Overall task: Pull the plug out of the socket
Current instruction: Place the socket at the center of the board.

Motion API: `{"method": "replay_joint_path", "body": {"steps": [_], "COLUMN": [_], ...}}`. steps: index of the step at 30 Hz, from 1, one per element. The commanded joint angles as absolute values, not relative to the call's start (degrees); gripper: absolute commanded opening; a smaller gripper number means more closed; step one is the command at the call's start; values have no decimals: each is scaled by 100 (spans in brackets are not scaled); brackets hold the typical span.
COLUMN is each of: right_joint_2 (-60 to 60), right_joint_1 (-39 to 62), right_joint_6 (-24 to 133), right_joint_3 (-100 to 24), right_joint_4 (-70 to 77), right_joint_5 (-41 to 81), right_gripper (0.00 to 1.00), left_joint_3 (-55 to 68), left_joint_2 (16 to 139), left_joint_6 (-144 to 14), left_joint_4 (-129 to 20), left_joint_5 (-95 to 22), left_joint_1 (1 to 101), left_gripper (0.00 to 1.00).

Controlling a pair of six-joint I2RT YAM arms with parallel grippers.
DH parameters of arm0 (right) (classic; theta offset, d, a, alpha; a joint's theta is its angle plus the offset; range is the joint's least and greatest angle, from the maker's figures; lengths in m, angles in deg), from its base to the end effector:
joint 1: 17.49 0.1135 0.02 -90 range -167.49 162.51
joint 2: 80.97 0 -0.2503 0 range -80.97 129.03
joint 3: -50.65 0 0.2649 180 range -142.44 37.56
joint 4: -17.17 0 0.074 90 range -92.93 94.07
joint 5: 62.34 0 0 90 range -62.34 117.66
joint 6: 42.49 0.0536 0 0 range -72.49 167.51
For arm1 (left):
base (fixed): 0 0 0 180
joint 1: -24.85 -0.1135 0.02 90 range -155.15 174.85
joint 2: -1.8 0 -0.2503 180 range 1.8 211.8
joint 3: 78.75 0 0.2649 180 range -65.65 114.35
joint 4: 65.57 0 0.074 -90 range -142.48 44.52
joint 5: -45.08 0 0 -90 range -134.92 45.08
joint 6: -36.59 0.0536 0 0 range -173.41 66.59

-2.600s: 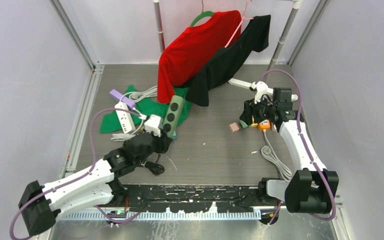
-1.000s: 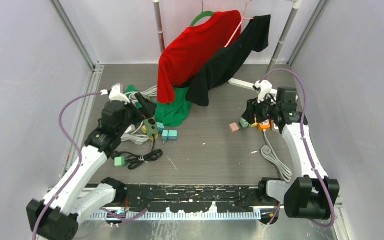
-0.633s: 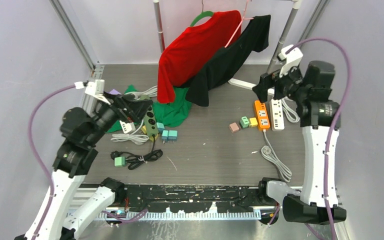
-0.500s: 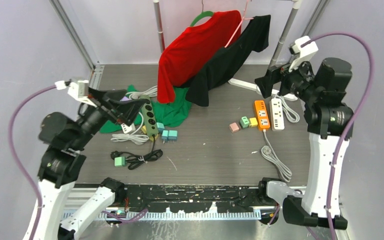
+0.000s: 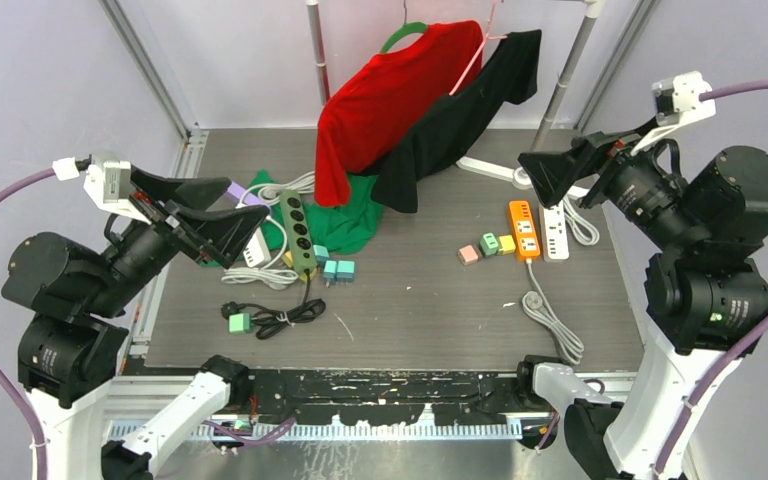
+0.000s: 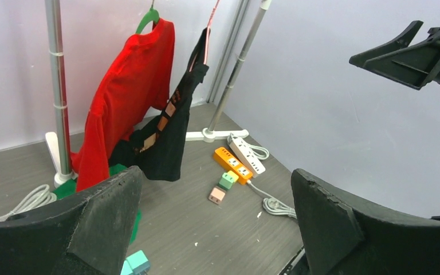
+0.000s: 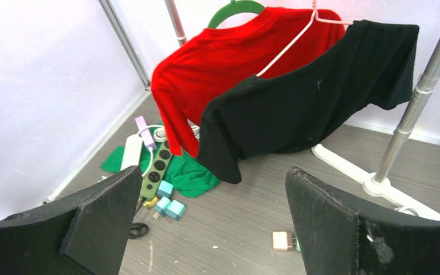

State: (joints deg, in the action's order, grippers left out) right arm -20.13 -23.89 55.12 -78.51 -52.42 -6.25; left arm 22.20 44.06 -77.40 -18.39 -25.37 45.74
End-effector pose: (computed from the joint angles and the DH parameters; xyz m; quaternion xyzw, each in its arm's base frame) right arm 0.1170 0.0170 0.5756 -0.1190 0.7036 0.2155 0.6666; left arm 0.0818 -0.0504 0.5330 0.1146 0.6268 -0.3906 0.6644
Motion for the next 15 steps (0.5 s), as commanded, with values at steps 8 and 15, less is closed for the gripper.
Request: {"method": "replay_joint_path", "body": {"steps": [8,15], "right_joint_2": [-1914,-1817], "right_joint_1": [-2476,-2513], "right_joint_6": [6467,6254], "right_joint_3": [-8094,-8054], "right_joint_4": [-5209,-5227], "right_joint_5": [-382,-436], "right_gripper": [100,100], "left_joint_3": [2584,2360], "left_joint_2": [4523,4583], "left_joint_6": [-7859,-7795], "left_joint_4": [-1424,-1585], "left_joint_5": [-2120,-2008], "left_joint_1": [4548,4555], "left_gripper": [100,99]}}
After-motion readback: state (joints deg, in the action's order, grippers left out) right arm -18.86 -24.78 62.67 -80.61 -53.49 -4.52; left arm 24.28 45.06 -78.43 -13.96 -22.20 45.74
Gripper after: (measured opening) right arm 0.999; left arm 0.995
